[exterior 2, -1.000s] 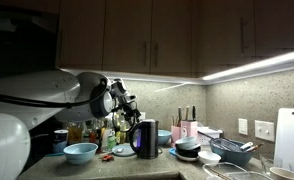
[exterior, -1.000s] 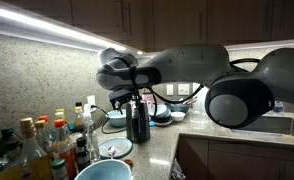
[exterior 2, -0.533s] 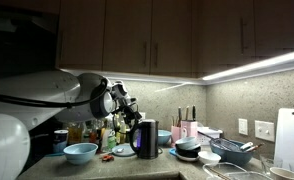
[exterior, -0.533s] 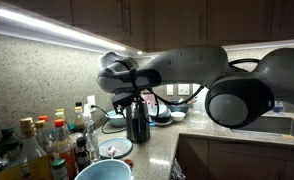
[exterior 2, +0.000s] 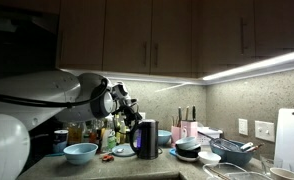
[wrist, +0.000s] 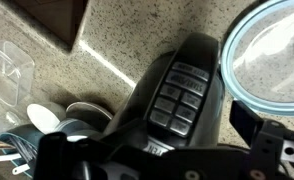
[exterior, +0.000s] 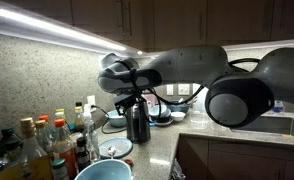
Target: Turn off the black electric kettle then open the lid
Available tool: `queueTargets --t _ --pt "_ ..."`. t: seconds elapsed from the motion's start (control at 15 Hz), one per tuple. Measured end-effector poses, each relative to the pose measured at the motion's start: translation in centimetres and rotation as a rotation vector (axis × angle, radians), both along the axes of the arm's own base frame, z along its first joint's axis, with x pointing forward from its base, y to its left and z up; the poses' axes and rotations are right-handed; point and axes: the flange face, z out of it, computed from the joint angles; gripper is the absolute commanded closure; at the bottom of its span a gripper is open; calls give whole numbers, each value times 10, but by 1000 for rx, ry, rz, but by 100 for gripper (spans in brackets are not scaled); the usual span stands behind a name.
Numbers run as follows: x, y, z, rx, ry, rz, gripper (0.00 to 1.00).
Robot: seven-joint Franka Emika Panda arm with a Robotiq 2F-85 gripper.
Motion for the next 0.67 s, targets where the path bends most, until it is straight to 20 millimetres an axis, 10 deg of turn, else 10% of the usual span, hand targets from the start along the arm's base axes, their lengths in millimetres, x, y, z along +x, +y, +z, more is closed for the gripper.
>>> queueTargets --t 0.67 --pt "-4 -17 -4 -18 63 -43 0"
